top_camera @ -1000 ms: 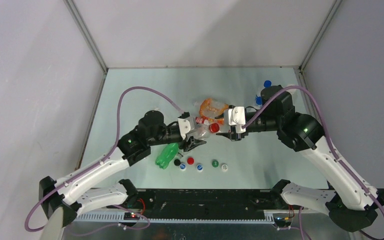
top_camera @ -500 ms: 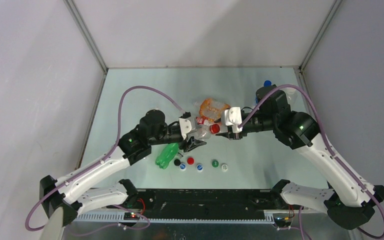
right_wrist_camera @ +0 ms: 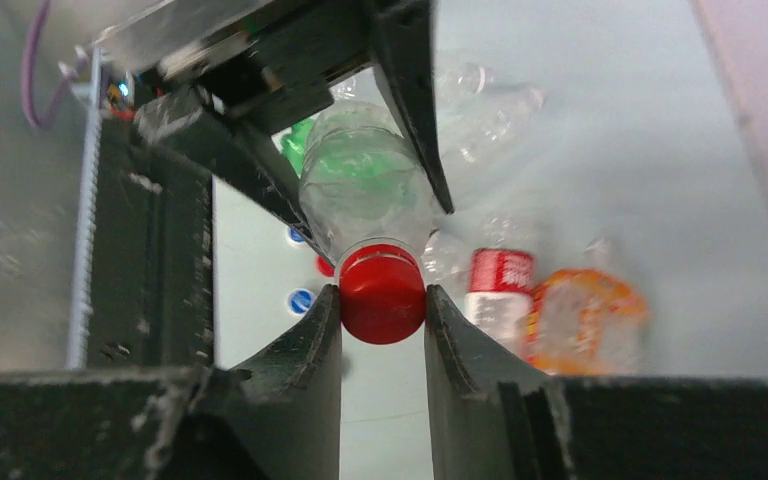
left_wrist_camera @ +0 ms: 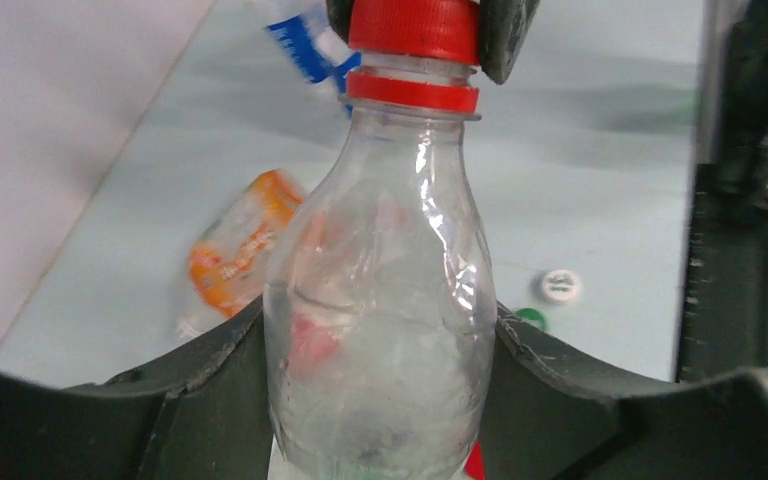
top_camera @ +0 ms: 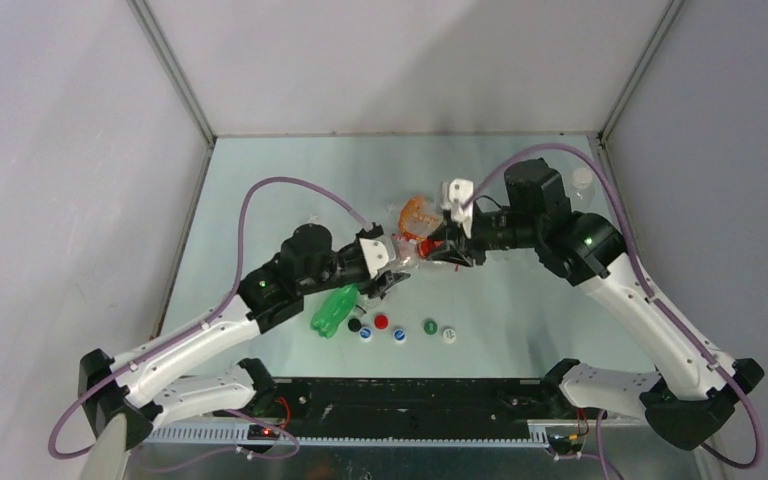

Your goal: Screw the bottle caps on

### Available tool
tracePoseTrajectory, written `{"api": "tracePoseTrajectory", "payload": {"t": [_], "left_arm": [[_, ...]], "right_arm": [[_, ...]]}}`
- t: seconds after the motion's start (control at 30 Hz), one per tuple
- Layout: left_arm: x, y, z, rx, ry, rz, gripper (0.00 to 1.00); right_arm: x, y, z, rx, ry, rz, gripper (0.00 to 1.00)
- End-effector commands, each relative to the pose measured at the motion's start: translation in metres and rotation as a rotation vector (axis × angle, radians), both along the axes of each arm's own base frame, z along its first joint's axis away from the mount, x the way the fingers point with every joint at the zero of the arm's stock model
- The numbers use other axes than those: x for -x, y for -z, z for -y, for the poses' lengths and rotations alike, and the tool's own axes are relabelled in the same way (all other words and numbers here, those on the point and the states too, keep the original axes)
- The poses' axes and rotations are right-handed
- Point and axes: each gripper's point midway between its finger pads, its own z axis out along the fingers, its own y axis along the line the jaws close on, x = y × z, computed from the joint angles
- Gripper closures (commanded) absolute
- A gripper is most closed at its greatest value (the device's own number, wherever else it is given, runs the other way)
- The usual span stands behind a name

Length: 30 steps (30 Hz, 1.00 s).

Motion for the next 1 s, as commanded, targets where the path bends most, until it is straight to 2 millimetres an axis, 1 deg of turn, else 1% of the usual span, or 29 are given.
{"api": "tracePoseTrajectory", "payload": {"t": [0.0, 0.03, 0.07, 0.1, 0.13, 0.17, 0.2, 0.23, 0.27, 0.33, 0.4, 0.43, 0.47, 0.5, 0.53, 0.57, 0.6, 0.63, 0.67, 0.7, 0.73, 0.77, 0.8, 0.83, 0.87, 0.9, 0.93, 0.97], "left_arm": [[-0.028, -0.066, -0.003, 0.163, -0.19, 0.295, 0.83], [-0.031, -0.068, -0.005, 0.157, -0.237, 0.336, 0.83], [-0.035, -0.071, -0.006, 0.166, -0.267, 0.385, 0.83], [-0.037, -0.063, -0.007, 0.148, -0.311, 0.399, 0.83], [-0.039, -0.073, -0.008, 0.174, -0.338, 0.453, 0.83], [-0.04, -0.065, -0.007, 0.158, -0.37, 0.464, 0.83], [-0.041, -0.075, -0.008, 0.183, -0.394, 0.512, 0.82], [-0.043, -0.067, -0.008, 0.164, -0.437, 0.517, 0.83], [-0.042, -0.073, -0.007, 0.175, -0.454, 0.558, 0.83], [-0.047, -0.068, -0.009, 0.161, -0.507, 0.579, 0.83], [-0.046, -0.058, -0.005, 0.152, -0.49, 0.551, 0.83], [-0.047, -0.053, -0.005, 0.134, -0.482, 0.537, 0.83], [-0.047, -0.05, -0.004, 0.141, -0.468, 0.51, 0.83], [-0.047, -0.043, -0.004, 0.119, -0.452, 0.487, 0.83], [-0.047, -0.042, -0.004, 0.138, -0.431, 0.447, 0.83], [-0.047, -0.034, -0.005, 0.111, -0.413, 0.418, 0.83], [-0.047, -0.035, -0.005, 0.134, -0.381, 0.377, 0.83], [-0.046, -0.026, -0.005, 0.108, -0.358, 0.321, 0.83], [-0.045, -0.025, -0.005, 0.11, -0.318, 0.298, 0.83], [-0.043, -0.019, -0.006, 0.09, -0.295, 0.255, 0.83], [-0.039, -0.024, -0.004, 0.102, -0.235, 0.231, 0.83], [-0.035, -0.015, -0.004, 0.076, -0.202, 0.174, 0.83], [-0.03, -0.012, -0.005, 0.056, -0.143, 0.129, 0.83], [-0.021, -0.013, -0.001, 0.062, -0.072, 0.096, 0.83], [-0.021, -0.009, -0.006, 0.028, -0.063, 0.055, 0.83], [-0.011, -0.008, -0.003, 0.02, 0.004, 0.025, 0.83], [-0.01, -0.006, -0.006, -0.008, 0.02, -0.013, 0.83], [-0.002, -0.007, -0.004, -0.014, 0.073, -0.034, 0.83]], "right_arm": [[-0.02, -0.001, -0.01, -0.084, 0.312, -0.396, 0.99], [-0.028, 0.001, -0.009, -0.091, 0.371, -0.441, 0.99], [-0.035, 0.003, -0.007, -0.114, 0.495, -0.55, 0.99], [-0.049, 0.005, -0.002, -0.127, 0.592, -0.599, 0.99], [-0.05, 0.007, -0.001, -0.153, 0.68, -0.741, 0.99], [-0.057, 0.008, 0.001, -0.174, 0.732, -0.815, 0.98], [-0.057, 0.008, 0.0, -0.204, 0.784, -0.926, 0.98], [-0.059, 0.01, 0.0, -0.214, 0.808, -0.977, 0.97], [-0.059, 0.008, -0.002, -0.235, 0.829, -1.032, 0.93], [-0.062, 0.004, -0.002, -0.266, 0.857, -1.058, 0.88], [-0.064, -0.005, 0.002, -0.299, 0.847, -1.026, 0.81], [-0.065, -0.01, 0.003, -0.305, 0.817, -0.982, 0.73], [-0.063, -0.016, 0.005, -0.316, 0.794, -0.946, 0.69], [-0.064, -0.021, 0.006, -0.311, 0.754, -0.866, 0.61], [-0.061, -0.028, 0.01, -0.319, 0.733, -0.815, 0.58], [-0.063, -0.03, 0.014, -0.307, 0.715, -0.728, 0.53], [-0.061, -0.036, 0.019, -0.312, 0.703, -0.671, 0.51], [-0.061, -0.039, 0.022, -0.294, 0.668, -0.577, 0.45], [-0.056, -0.046, 0.025, -0.298, 0.63, -0.522, 0.43], [-0.055, -0.047, 0.027, -0.272, 0.583, -0.428, 0.4], [-0.048, -0.05, 0.029, -0.253, 0.517, -0.34, 0.39], [-0.045, -0.051, 0.03, -0.239, 0.477, -0.295, 0.38], [-0.036, -0.05, 0.031, -0.208, 0.398, -0.211, 0.38], [-0.032, -0.048, 0.031, -0.19, 0.36, -0.177, 0.38], [-0.024, -0.046, 0.032, -0.158, 0.279, -0.104, 0.38], [-0.019, -0.041, 0.032, -0.137, 0.24, -0.076, 0.39], [-0.012, -0.039, 0.033, -0.115, 0.166, 0.004, 0.39], [-0.007, -0.032, 0.032, -0.096, 0.127, 0.028, 0.4]]}}
